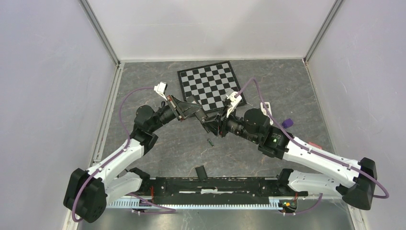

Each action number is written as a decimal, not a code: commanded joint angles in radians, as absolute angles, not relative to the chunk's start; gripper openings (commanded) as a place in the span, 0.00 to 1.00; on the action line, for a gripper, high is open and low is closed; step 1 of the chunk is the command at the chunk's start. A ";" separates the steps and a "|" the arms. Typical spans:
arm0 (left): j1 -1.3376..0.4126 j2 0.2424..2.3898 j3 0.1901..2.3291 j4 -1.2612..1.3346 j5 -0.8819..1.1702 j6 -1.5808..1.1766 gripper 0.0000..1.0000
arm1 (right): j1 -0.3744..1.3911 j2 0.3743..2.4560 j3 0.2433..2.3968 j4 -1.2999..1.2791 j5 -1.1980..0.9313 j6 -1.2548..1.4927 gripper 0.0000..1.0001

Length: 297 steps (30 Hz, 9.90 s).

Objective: Load the batteries into the remote control

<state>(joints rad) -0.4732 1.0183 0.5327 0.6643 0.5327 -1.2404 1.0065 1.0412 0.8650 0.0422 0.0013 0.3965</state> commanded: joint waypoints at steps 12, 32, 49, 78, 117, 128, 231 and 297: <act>-0.478 0.983 0.555 0.673 0.525 -1.205 0.02 | 0.986 0.965 0.909 -0.071 0.193 0.563 0.58; -0.479 1.026 0.545 0.692 0.492 -1.146 0.02 | 0.860 1.047 0.867 0.024 -0.026 1.045 0.98; -0.479 0.994 0.585 0.482 0.416 -1.067 0.02 | 0.838 1.044 0.848 0.078 -0.073 0.782 0.96; -0.770 1.685 1.213 -0.746 -0.324 -0.826 0.02 | 0.796 1.326 0.586 0.073 -0.067 0.398 0.68; -0.941 1.943 1.596 -1.126 -0.678 -0.877 0.02 | 0.744 1.238 0.290 0.315 -0.112 0.822 0.45; -0.825 1.593 1.389 -0.990 -0.632 -0.826 0.02 | 0.915 1.352 0.485 0.143 0.047 0.782 0.57; -0.494 1.190 0.864 0.697 0.681 -1.309 0.02 | 1.123 0.966 1.032 -0.109 0.352 0.305 0.45; -0.366 1.313 0.815 0.890 0.638 -1.254 0.02 | 0.686 1.310 0.916 0.428 -0.309 1.276 0.81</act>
<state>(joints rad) -0.3706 1.3216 0.8108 0.8253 0.6140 -1.2308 0.6941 1.3037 0.8734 0.3882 -0.2745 1.2572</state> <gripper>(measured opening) 0.198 0.845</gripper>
